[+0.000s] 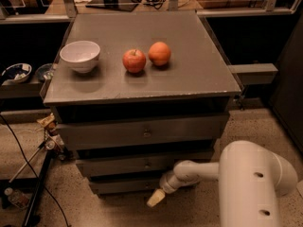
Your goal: Open bottom drawer
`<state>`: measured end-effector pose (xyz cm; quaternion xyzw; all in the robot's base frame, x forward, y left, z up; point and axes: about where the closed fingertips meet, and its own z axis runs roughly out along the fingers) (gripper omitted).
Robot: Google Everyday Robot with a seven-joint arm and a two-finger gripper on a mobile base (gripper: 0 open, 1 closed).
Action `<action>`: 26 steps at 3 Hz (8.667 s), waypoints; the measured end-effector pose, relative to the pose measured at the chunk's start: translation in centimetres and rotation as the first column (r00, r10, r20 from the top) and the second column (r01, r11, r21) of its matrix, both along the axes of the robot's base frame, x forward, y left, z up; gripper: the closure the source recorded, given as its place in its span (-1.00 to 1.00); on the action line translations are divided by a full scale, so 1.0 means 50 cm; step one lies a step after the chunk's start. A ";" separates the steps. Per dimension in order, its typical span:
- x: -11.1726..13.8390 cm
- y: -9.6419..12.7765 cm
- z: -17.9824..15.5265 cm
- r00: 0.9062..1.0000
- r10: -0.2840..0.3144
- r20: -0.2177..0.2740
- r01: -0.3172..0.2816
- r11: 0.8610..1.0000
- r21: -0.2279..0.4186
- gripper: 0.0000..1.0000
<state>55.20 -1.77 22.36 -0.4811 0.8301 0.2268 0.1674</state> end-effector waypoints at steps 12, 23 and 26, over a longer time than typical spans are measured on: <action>0.045 -0.002 -0.024 0.997 0.011 0.071 -0.006 0.998 -0.068 -1.00; -0.064 -0.056 0.033 0.998 0.051 -0.022 -0.052 0.998 -0.019 -1.00; -0.009 -0.037 -0.003 0.997 0.070 0.010 -0.070 0.997 -0.021 -1.00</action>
Offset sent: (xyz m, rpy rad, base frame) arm -0.0251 -0.0047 0.0188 0.0179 0.0443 0.0312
